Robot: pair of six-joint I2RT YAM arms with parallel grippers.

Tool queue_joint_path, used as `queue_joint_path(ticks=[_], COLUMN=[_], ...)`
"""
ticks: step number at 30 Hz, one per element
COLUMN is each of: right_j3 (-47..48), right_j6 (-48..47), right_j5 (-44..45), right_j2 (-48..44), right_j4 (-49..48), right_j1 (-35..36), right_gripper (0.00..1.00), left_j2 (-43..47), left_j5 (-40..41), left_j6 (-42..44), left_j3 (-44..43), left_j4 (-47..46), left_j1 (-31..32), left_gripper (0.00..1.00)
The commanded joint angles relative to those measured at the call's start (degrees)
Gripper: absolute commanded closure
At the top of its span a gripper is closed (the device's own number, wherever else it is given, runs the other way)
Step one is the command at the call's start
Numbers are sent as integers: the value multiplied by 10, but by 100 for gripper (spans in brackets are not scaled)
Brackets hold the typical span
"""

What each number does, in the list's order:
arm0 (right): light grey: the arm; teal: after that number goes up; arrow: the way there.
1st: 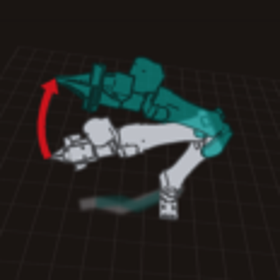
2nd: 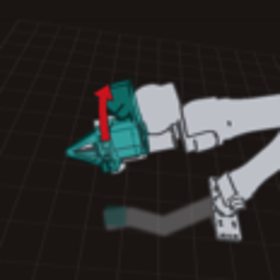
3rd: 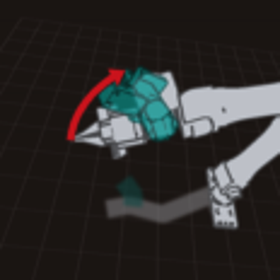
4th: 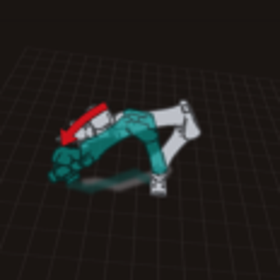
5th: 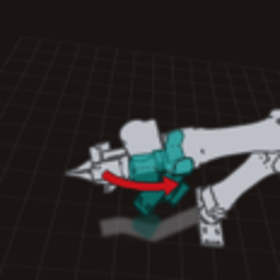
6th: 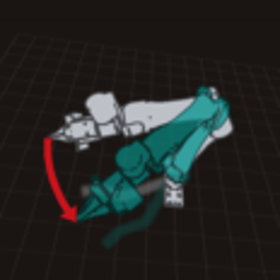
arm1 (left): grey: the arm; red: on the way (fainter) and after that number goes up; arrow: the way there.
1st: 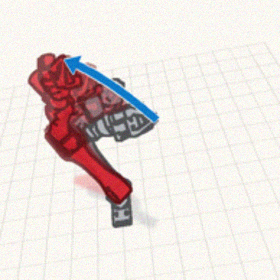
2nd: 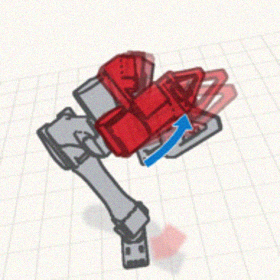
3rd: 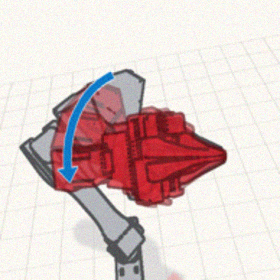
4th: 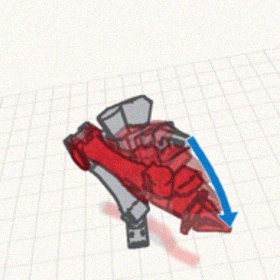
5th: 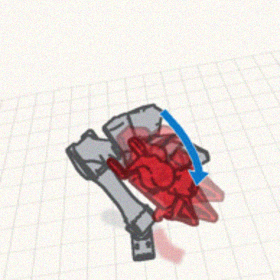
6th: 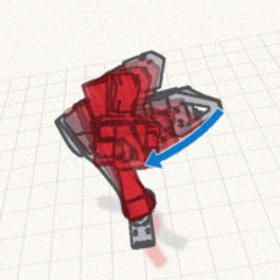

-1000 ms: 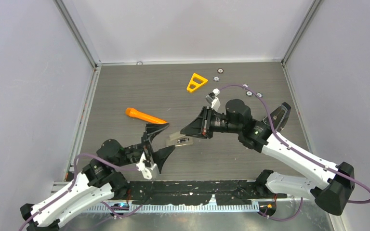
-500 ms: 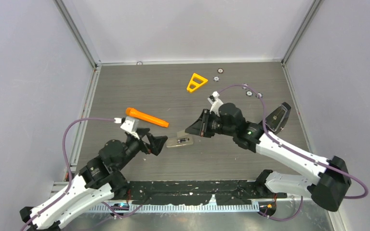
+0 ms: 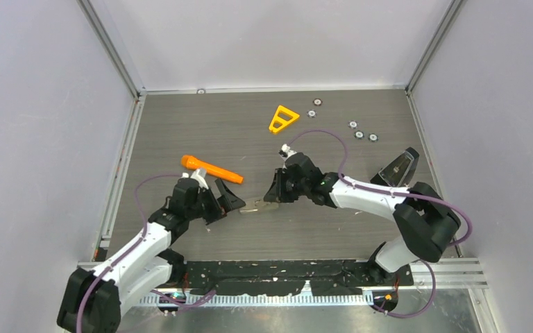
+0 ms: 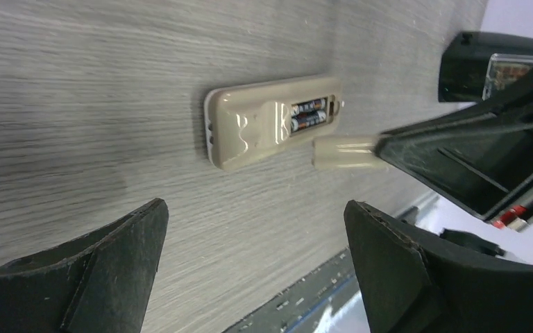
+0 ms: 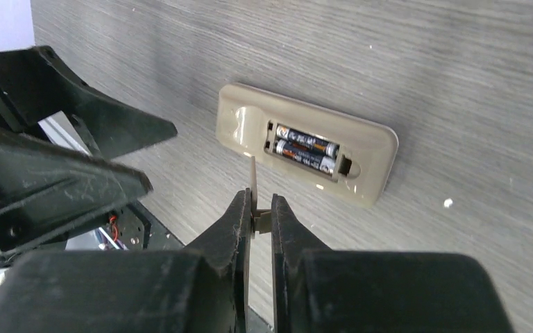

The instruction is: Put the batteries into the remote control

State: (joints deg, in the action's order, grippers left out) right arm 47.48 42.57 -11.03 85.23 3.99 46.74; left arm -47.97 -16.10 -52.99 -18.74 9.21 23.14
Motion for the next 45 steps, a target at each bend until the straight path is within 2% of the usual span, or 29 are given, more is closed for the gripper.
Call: queue_joint_path(ticks=[1,8,14,18,24,30,45], right_j3=[23,-7,-14,-13,-24,-39,-68], right_j6=[-28,-4,-3,-4,-10,-10,-4], right_j5=[-2,20,10,9,15,15,8], right_j2=[21,43,63,63,48,44,23], right_j4=[-94,-158,-174,-166,-151,-150,-175], right_j1=[-2,-5,-11,-13,-17,-20,-26], right_gripper=[95,95,95,95,95,95,95], left_j2=[-48,-87,-126,-156,-195,-220,-220], left_j5=[-122,-147,-181,-193,-188,-178,-151], left_j6=[-52,-61,-72,-82,-83,-87,-88], left_j3=[15,27,33,39,41,45,47], left_j4=[-129,-153,-193,-213,-217,-222,-203], left_j1=[-14,-52,-62,-66,-67,-68,-75], left_gripper=[0,4,27,33,36,44,45])
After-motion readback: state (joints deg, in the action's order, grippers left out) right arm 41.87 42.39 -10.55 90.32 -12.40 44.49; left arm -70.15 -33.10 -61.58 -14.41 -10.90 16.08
